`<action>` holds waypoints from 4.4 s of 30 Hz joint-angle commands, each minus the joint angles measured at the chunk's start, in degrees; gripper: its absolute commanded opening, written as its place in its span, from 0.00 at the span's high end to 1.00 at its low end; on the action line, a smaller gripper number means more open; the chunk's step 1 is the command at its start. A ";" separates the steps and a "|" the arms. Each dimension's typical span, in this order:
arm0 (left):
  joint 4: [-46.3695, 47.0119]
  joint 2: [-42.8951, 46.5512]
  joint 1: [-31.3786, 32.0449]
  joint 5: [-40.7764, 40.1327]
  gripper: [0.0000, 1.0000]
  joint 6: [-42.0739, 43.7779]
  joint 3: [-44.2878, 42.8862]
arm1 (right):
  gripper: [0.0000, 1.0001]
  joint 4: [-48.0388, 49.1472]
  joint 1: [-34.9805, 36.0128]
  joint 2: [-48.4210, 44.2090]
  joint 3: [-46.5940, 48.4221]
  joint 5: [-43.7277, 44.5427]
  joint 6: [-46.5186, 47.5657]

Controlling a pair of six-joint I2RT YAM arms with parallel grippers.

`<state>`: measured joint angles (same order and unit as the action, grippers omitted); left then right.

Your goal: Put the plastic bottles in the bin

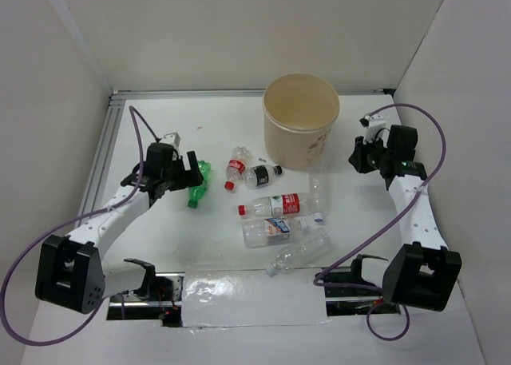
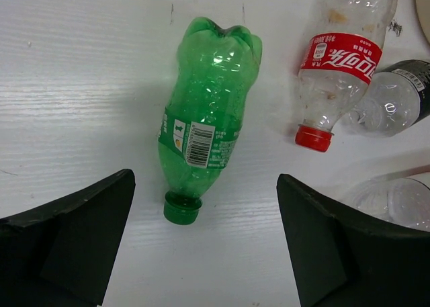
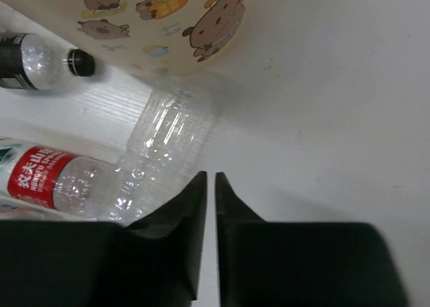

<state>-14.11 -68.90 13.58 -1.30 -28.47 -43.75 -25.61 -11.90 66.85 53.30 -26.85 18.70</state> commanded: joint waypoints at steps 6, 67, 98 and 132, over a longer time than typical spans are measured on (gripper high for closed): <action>6.37 -4.57 1.45 -2.22 0.02 1.31 0.59 | 0.00 -2.08 -0.40 -0.58 -1.08 -4.17 1.16; -3.56 -39.06 25.00 -3.86 0.00 6.32 -76.27 | 0.19 -5.36 45.56 2.66 -9.53 -9.89 38.79; 11.38 -24.16 11.56 3.32 0.00 0.26 -19.88 | 0.82 -11.86 49.88 -3.30 22.88 6.70 33.61; 9.80 -30.26 13.13 4.64 0.99 2.36 -25.42 | 0.00 -4.96 14.54 11.39 37.94 -4.00 5.48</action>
<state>-4.91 -107.63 26.26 3.42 -28.34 -68.90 -26.65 4.69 83.64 88.97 -29.36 31.29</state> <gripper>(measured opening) 0.684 0.999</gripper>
